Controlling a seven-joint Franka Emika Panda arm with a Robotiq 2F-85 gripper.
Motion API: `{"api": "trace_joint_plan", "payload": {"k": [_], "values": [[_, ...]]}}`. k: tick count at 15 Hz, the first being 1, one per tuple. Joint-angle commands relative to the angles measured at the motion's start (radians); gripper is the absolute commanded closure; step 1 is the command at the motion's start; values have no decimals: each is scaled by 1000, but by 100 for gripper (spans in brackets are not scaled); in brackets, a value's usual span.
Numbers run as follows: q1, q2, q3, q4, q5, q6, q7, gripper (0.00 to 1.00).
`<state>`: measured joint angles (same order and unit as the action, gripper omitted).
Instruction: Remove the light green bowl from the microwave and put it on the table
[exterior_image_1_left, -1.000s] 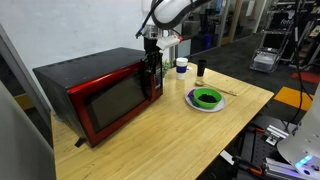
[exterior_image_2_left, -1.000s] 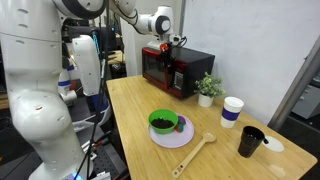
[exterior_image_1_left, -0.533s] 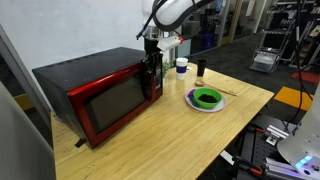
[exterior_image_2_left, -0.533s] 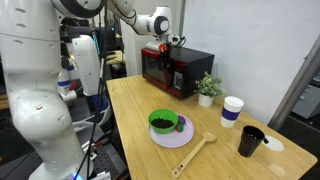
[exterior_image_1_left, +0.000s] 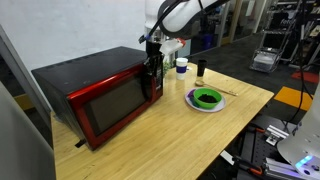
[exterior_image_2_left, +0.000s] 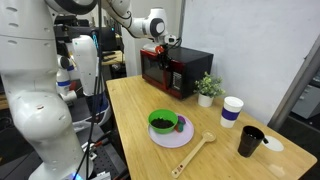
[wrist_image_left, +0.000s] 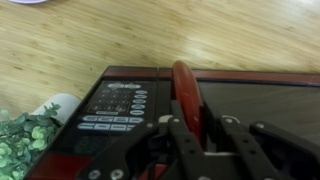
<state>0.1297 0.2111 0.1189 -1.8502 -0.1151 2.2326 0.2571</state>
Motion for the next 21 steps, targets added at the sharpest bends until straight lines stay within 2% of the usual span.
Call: {"api": "trace_joint_plan", "payload": {"k": [1, 8, 21], "values": [[37, -53, 8, -107, -2, 21, 24, 94], [52, -67, 21, -167, -18, 51, 22, 94], [100, -87, 35, -238, -93, 113, 192, 94]]}}
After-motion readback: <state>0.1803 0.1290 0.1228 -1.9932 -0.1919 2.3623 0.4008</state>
